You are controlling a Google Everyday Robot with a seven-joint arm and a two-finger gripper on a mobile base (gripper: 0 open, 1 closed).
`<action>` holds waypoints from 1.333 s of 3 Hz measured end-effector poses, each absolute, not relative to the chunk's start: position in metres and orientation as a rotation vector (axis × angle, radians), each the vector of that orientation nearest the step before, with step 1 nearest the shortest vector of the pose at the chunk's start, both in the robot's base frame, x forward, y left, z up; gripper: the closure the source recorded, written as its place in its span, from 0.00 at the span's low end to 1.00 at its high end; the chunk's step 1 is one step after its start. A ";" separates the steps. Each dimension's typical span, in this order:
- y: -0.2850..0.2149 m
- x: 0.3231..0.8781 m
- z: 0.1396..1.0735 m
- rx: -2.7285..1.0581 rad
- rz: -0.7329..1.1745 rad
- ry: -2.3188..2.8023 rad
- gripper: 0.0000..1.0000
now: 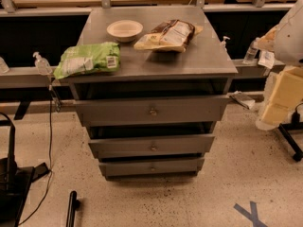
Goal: Open bottom drawer
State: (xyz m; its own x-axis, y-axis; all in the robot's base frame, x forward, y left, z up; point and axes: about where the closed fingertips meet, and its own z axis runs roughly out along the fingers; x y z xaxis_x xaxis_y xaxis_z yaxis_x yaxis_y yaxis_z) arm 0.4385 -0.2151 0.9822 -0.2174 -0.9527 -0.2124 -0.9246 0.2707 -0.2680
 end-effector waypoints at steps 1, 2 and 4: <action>-0.215 0.438 0.982 -1.713 -0.119 2.215 0.00; -0.211 0.440 0.982 -1.738 -0.095 2.165 0.00; -0.134 0.429 0.835 -1.647 0.453 2.026 0.00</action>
Offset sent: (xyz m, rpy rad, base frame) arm 0.0031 0.0082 -0.0067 0.0590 -0.0124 0.1043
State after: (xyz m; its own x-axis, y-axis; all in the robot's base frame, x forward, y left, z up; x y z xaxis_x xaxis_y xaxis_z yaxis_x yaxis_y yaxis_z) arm 0.4286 -0.1337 0.8354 -0.1546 -0.8131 -0.5612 -0.9747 0.2184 -0.0479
